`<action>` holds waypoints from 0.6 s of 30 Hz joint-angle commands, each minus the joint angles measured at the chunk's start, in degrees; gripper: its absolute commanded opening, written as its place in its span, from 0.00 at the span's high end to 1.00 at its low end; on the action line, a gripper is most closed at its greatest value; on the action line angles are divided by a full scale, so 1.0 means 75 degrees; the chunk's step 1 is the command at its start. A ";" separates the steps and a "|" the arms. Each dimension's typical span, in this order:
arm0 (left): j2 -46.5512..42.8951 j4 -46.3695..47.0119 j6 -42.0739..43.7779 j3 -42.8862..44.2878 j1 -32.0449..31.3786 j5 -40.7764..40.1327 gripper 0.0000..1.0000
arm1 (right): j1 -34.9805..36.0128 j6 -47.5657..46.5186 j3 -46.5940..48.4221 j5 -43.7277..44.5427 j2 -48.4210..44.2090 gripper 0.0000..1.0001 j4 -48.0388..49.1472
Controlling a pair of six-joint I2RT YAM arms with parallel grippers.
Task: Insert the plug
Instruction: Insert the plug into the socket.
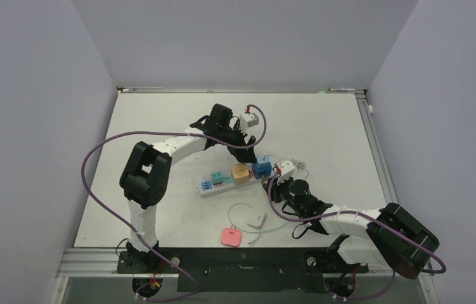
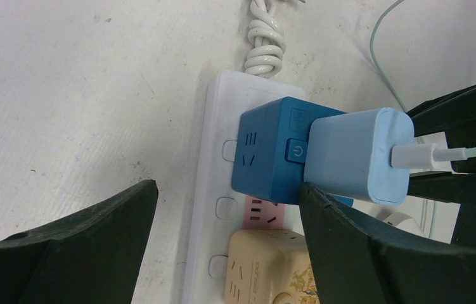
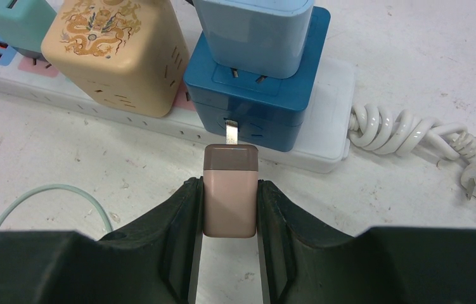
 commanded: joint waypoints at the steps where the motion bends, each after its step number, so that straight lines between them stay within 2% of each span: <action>1: 0.0110 -0.0118 0.0075 0.0037 -0.0009 0.0078 0.21 | -0.0062 -0.0047 0.0289 -0.0024 -0.0003 0.95 0.0710; 9: 0.0135 -0.0141 0.0075 0.0060 -0.0032 0.0119 0.21 | -0.0086 -0.0119 0.0346 0.0015 0.0055 0.95 0.0762; 18: 0.0205 -0.0220 0.0076 0.0066 -0.0044 0.0348 0.29 | -0.0133 -0.0171 0.0435 0.0038 0.0406 0.95 0.0986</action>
